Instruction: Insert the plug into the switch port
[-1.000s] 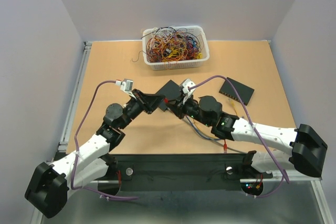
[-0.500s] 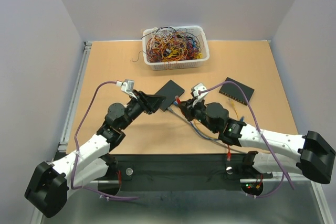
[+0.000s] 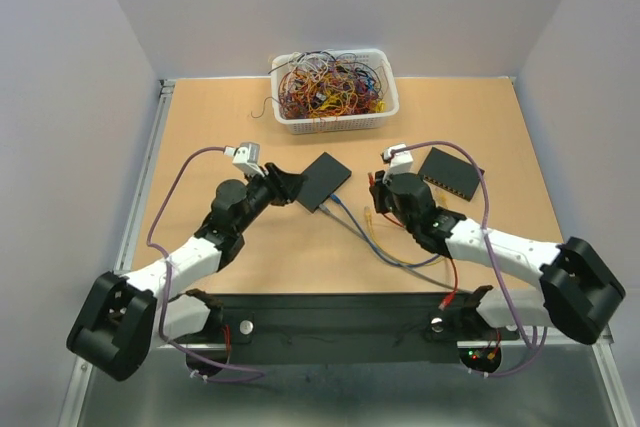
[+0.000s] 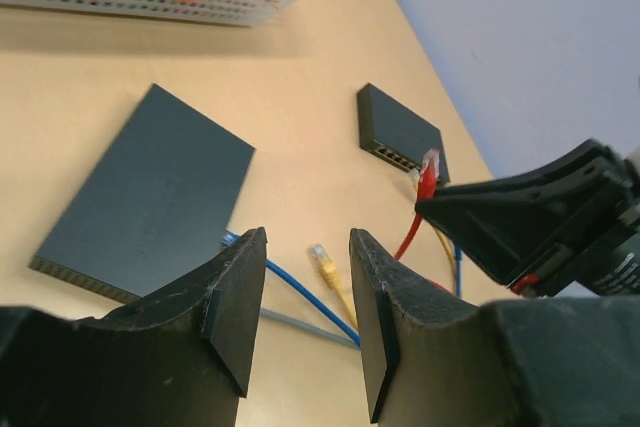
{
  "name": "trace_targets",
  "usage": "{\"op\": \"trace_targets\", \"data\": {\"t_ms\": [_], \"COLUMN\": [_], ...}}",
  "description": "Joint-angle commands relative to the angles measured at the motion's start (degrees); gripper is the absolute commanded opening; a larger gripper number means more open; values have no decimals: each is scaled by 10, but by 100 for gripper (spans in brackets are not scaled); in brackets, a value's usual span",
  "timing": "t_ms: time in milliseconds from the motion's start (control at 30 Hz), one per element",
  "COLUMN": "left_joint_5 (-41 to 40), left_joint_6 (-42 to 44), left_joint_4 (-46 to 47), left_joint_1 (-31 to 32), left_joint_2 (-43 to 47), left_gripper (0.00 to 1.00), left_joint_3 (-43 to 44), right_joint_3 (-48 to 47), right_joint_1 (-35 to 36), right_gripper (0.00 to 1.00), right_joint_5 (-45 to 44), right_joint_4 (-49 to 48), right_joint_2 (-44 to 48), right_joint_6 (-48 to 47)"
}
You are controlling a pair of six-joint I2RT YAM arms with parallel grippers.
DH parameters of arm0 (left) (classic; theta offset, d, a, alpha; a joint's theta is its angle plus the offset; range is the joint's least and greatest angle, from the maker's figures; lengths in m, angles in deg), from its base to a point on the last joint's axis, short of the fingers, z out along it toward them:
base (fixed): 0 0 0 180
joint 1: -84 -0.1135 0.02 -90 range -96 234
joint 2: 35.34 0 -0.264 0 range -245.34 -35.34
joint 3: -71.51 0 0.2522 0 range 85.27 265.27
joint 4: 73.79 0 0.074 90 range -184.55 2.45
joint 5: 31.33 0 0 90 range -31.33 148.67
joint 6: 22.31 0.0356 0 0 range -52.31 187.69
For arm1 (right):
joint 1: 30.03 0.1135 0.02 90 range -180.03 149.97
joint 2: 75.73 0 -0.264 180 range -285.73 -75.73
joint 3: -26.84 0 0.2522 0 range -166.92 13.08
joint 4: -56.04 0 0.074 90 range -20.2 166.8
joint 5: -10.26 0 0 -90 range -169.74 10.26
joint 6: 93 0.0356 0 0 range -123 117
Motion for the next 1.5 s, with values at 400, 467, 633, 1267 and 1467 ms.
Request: {"op": "trace_targets", "data": {"t_ms": [400,467,633,1267,1467], "left_joint_5": [118,142,152,165,183], "left_joint_6": [24,18,29,70,74], "left_joint_4": [239,260,291,307,300], "left_joint_1": [-104,-108,-113,-115,-115], "left_joint_2": [-251,-281,-343,-457,-486], "left_gripper": [47,45,42,41,41], "left_joint_3": [73,85,106,161,175], "right_joint_3": [-99,-112,-135,-191,-195], "right_joint_1": [-43,-44,-45,-45,-45], "right_gripper": [0,0,0,0,1], "right_joint_5": [126,127,147,166,153], "right_joint_4": [11,11,8,7,6], "right_joint_2": [-194,-219,-263,-339,-336], "right_joint_6": [21,19,15,12,11]}}
